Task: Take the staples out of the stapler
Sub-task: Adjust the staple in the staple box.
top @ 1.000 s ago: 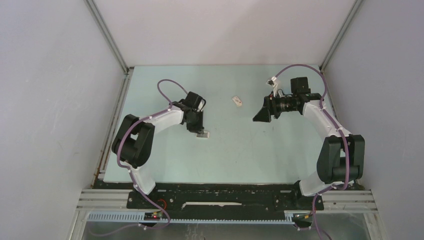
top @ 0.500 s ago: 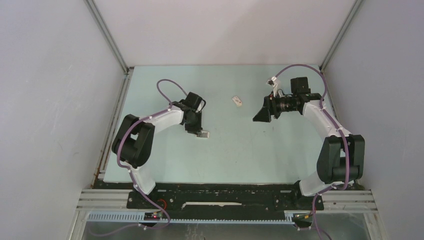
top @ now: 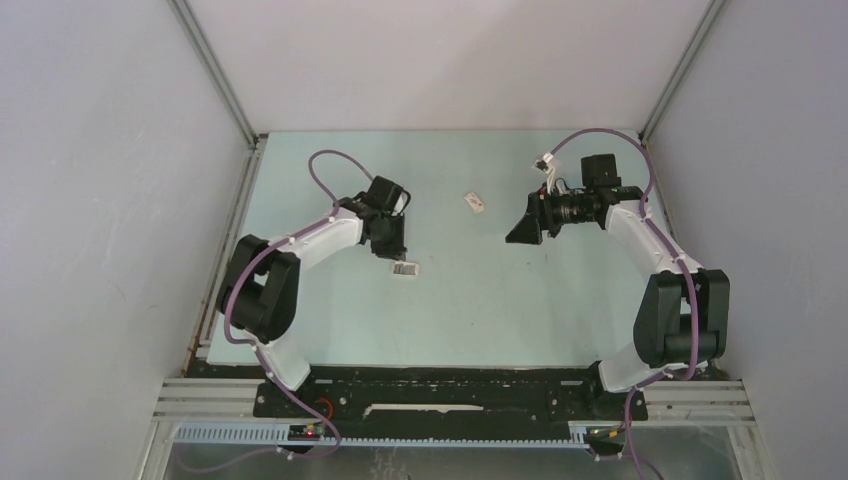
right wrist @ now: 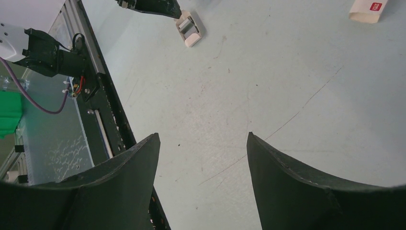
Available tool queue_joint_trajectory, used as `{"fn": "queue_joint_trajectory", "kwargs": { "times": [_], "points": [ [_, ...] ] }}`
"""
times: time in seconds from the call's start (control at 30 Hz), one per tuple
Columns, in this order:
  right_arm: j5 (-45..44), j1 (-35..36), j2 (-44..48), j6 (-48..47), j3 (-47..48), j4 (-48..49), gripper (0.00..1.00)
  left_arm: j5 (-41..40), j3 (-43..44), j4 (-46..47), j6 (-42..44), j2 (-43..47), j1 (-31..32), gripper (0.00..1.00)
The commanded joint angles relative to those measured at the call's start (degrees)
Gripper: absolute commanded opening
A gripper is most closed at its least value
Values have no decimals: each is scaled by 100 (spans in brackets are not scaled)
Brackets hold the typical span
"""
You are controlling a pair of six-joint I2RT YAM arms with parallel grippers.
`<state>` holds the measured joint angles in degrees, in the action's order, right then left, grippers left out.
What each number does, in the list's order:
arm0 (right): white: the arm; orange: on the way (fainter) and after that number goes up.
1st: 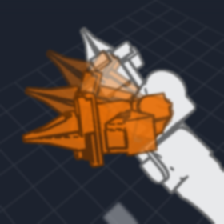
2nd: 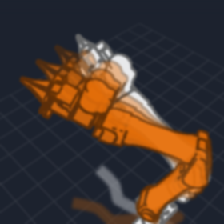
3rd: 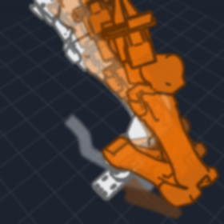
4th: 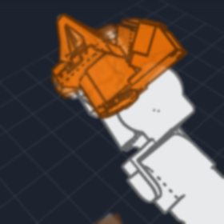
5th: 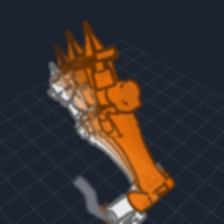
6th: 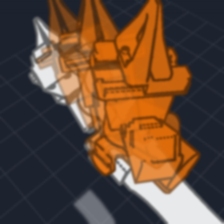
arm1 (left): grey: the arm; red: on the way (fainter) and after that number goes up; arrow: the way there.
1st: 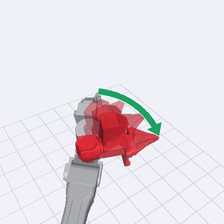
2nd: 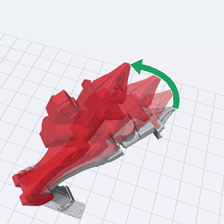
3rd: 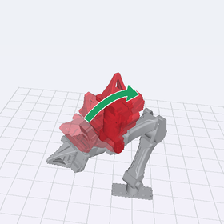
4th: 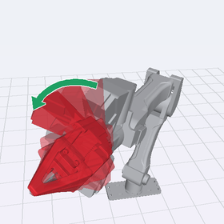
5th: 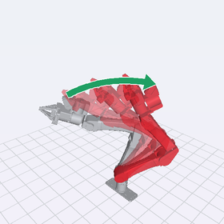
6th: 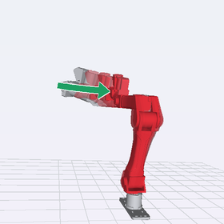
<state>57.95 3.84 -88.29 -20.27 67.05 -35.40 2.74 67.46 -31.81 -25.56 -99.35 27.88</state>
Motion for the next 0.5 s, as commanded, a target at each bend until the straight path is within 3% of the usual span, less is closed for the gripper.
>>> {"fn": "queue_joint_trajectory", "kwargs": {
  "times": [0.0,0.47],
  "points": [
    [66,9,57,-30,-4,17,76,201,299,95,-81,199,33,19],
    [41,3,49,-38,-5,24,76,419,232,351,-134,-300,33,15]
  ]
}}
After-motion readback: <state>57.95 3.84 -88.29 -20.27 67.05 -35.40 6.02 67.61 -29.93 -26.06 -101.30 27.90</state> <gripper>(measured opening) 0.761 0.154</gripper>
